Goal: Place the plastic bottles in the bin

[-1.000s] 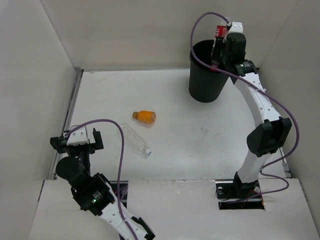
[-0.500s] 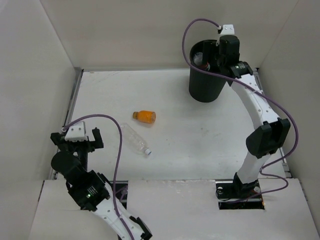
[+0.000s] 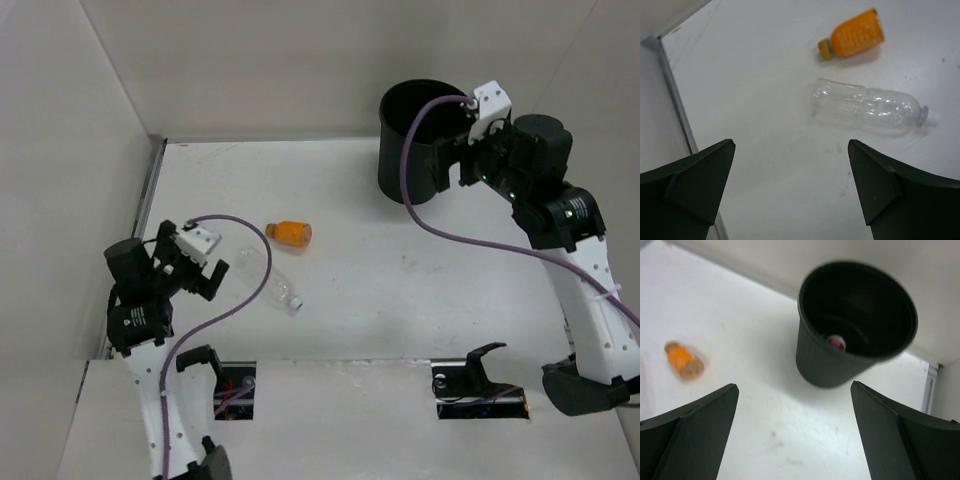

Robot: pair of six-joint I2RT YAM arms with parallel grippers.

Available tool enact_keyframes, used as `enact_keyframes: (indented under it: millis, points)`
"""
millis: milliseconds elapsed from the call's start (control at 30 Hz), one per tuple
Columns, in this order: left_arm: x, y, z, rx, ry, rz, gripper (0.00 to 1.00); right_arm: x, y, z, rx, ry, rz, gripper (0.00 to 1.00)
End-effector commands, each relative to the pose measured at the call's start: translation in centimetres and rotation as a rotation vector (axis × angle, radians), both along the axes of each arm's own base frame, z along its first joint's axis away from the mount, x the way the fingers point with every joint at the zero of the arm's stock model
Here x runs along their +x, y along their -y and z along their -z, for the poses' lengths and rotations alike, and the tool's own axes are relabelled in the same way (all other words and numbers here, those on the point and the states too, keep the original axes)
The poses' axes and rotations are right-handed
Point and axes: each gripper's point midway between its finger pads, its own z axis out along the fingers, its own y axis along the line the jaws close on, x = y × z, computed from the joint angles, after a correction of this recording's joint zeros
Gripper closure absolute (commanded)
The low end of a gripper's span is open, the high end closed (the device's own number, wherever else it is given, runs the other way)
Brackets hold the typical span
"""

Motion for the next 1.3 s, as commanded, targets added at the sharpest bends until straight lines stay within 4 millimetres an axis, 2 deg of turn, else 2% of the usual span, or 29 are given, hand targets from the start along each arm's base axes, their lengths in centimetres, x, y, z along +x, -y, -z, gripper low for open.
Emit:
enact_keyframes:
  millis: [0,133,200,267,333,567,700,867,1133,1267]
  points:
    - [-0.5,2.8,1.7,0.212,0.034,0.307,0.00,-3.8,1.4,4.7,-0.086,-0.160,-0.076,0.00]
    - [-2.7,6.5,5.0,0.409,0.004,0.671,0.00,-7.4,4.0,5.9,-0.111,-0.196,-0.057,0.00]
    - [-4.3,7.3,7.3,0.532,-0.038,0.863,0.00,-8.7,5.1,5.9,-0.107,-0.204,-0.028,0.00]
    - [-5.0,7.9,9.1,0.606,-0.055,1.004,0.00,-9.9,5.7,5.8,-0.090,-0.204,-0.006,0.00]
    - [-4.7,8.6,10.1,0.634,-0.054,1.099,0.00,-10.9,6.1,5.6,-0.065,-0.198,0.013,0.00]
    - [-0.9,10.2,12.6,0.716,0.004,1.219,0.00,-14.2,7.2,5.9,-0.022,-0.205,0.049,0.00]
    - [0.8,11.3,13.7,0.725,0.012,1.249,0.00,-14.9,7.7,6.0,-0.020,-0.202,0.072,0.00]
    - [2.6,11.9,16.0,0.765,0.039,1.285,0.00,-15.3,7.8,5.0,-0.001,-0.186,0.079,0.00]
    - [2.1,11.7,19.5,0.770,-0.070,1.359,0.02,-14.7,7.7,2.7,0.038,-0.158,0.091,0.00]
    - [1.5,11.7,21.4,0.794,-0.129,1.383,0.13,-14.0,7.5,2.0,0.060,-0.150,0.090,0.00]
